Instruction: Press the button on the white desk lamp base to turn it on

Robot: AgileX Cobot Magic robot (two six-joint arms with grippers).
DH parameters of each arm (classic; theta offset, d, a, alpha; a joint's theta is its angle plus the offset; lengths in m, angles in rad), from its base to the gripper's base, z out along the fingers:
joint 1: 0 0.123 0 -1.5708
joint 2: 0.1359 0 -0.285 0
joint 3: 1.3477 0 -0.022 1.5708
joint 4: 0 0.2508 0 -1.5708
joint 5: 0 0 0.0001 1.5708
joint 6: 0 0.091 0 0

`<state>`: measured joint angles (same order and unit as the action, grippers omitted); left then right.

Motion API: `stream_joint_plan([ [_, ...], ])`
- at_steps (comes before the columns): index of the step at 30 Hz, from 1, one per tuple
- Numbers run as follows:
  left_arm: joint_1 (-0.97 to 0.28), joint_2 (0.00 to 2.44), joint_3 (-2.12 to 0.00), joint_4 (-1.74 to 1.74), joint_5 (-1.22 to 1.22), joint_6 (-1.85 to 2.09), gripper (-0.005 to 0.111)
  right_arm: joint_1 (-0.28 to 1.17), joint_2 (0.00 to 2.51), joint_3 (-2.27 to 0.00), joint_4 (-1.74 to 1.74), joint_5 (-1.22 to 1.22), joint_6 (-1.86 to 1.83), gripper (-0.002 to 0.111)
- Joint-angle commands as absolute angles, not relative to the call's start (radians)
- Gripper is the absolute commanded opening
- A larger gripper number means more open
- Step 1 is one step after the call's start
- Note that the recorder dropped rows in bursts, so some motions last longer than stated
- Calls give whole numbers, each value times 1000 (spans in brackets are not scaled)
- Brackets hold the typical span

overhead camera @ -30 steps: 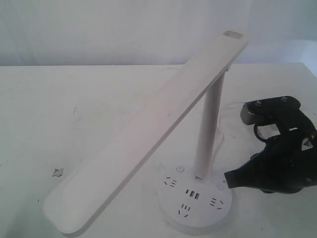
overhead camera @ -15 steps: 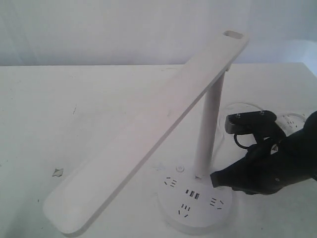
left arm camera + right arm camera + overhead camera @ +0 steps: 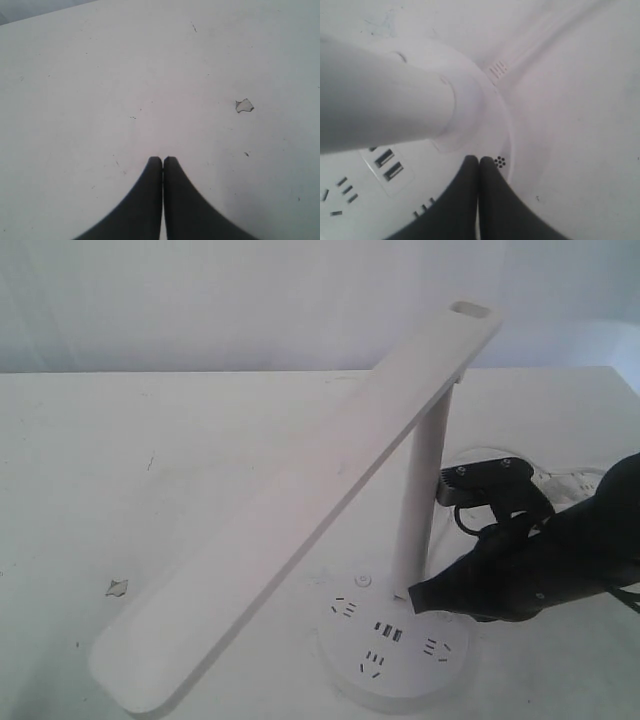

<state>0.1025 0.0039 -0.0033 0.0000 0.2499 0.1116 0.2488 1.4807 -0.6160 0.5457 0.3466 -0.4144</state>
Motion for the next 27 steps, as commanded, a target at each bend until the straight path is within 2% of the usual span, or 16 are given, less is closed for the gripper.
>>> stream_joint_plan([
  [1, 94, 0, 0, -6, 253, 109, 0, 249, 1482, -621, 554, 343, -444, 0],
  [27, 94, 0, 0, -6, 253, 109, 0, 249, 1554, -621, 726, 333, -449, 0],
])
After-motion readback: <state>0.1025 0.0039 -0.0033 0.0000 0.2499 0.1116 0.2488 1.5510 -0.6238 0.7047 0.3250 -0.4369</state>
